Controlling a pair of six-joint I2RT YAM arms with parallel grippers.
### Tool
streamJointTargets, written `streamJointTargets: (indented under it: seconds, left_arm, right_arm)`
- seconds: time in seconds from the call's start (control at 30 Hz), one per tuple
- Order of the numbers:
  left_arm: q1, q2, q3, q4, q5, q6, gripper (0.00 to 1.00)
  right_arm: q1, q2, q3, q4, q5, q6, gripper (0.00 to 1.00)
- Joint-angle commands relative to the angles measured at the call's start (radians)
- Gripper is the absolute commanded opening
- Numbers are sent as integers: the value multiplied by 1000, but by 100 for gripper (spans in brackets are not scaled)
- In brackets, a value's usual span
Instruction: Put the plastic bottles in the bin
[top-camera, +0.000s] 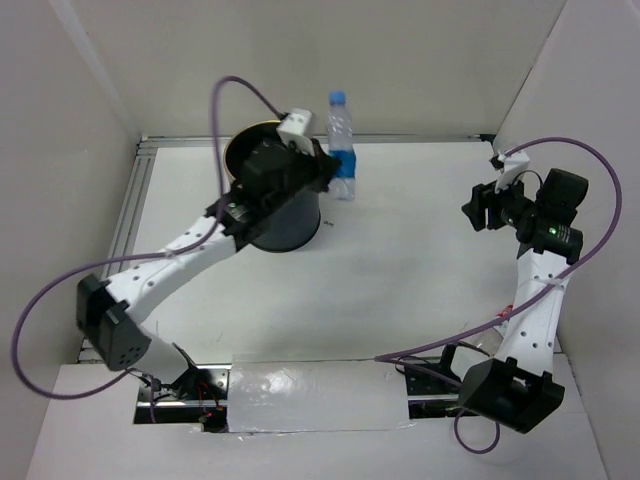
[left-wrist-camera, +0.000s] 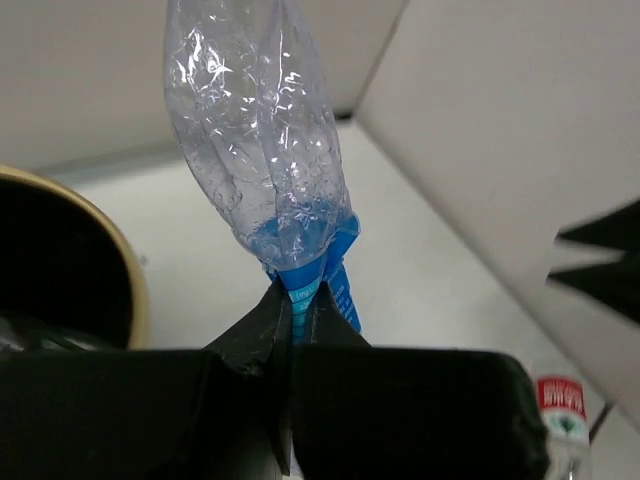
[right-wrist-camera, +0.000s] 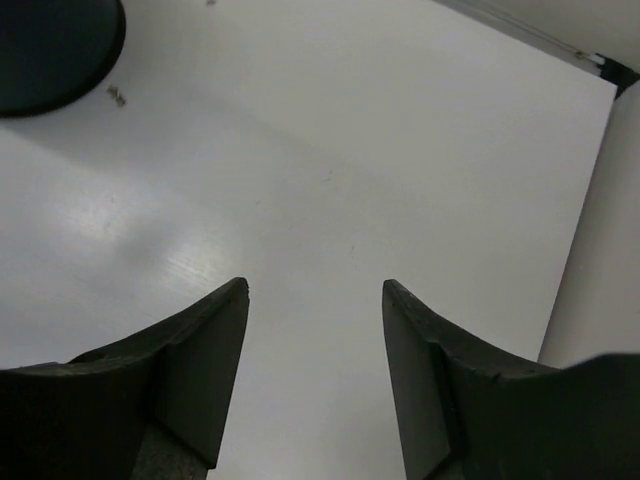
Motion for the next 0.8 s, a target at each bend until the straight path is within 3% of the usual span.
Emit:
streamJointTargets:
  seconds: [0.0,0.1,0.13,0.2,0.23,0.33,0.43,0.47,0.6,0.63,0.77]
  left_arm:
    - [57,-100,-18,90,-32,78,0]
    - [122,-135,-61,99,-109,78,0]
    - [137,-144,-76,99,-177,88,3]
    - [195,-144,-118,69,-239,76,3]
    - [215,-144,-130,52,-250,75,7]
    - [274,-135,-176,52,-256,66,30]
    - [310,-112,-160,61,-256,85,61]
    - [320,-103,-144,50,-256,85,66]
    - [347,-71,-52,-12,-247,94,90]
    - [347,-71,-23,-29,-247,94,95]
    - [325,-130,-61,-39,-247,115,98]
  right_arm:
    - [-5,28,-16,-154,-83,-260,62]
    - [-5,19,-77,-216,-96,-374,60]
    - [-5,19,-92,-237,-96,-485,59]
    - [-5,19,-140,-294,-67,-600,67]
    - [-5,19,-155,-317,-54,-739,76]
    - [-14,1,-203,-375,-13,-989,80]
    - [-68,25,-172,-539,-44,-1249,83]
    - [-68,37,-158,-561,-44,-1359,83]
    - [-68,88,-115,-598,64,-1529,85]
    - [-68,100,-115,-607,95,-1558,85]
    - [-68,73,-115,-607,305,-1720,85]
